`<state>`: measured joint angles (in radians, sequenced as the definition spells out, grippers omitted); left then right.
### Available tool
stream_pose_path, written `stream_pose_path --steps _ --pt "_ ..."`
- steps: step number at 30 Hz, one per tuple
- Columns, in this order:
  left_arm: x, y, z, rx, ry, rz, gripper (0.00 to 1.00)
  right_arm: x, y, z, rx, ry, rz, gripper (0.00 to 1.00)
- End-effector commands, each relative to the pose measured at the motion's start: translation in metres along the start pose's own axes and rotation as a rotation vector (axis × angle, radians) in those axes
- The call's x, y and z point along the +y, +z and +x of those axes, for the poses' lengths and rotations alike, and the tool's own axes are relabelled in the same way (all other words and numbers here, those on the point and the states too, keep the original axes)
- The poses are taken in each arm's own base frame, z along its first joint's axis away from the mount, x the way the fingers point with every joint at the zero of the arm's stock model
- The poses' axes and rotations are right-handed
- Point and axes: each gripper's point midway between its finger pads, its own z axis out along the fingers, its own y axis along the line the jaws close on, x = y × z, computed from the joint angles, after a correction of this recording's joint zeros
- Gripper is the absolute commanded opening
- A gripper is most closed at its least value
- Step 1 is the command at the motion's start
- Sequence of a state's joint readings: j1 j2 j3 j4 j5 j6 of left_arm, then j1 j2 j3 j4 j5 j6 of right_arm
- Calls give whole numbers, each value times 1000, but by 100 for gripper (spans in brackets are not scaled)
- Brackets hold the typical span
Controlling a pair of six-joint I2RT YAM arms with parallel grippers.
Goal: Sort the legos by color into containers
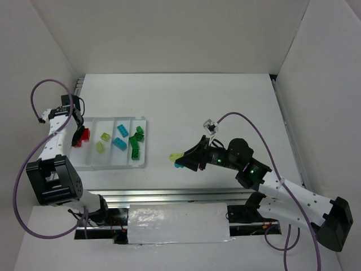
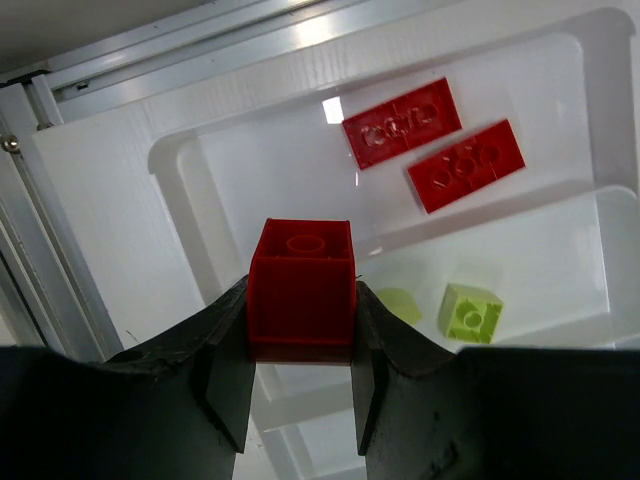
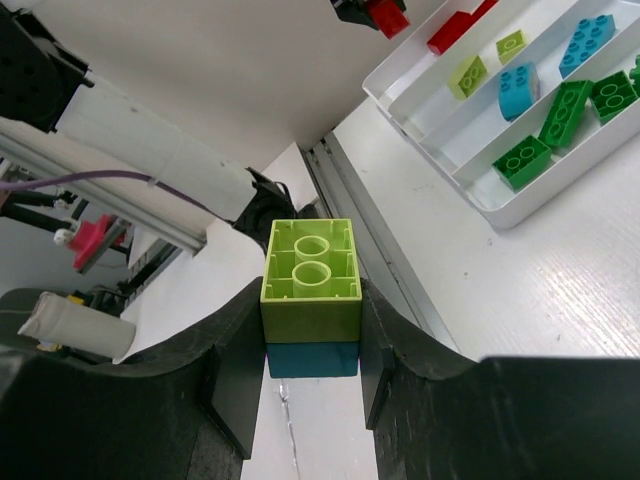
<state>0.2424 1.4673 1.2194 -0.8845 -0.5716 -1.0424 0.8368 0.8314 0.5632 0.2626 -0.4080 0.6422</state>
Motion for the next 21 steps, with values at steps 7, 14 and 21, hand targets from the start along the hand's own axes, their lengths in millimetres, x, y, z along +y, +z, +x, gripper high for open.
stream_pose_path --steps 7,14,21 --pt "30 34 -7 2 -104 -123 0 8 -5 5 20 -14 -54 0" --pt "32 48 8 47 -109 -147 0 12 -1 3 42 -20 -70 0" --pt "40 56 18 55 -119 -177 63 12 -1 7 50 -15 -79 0"
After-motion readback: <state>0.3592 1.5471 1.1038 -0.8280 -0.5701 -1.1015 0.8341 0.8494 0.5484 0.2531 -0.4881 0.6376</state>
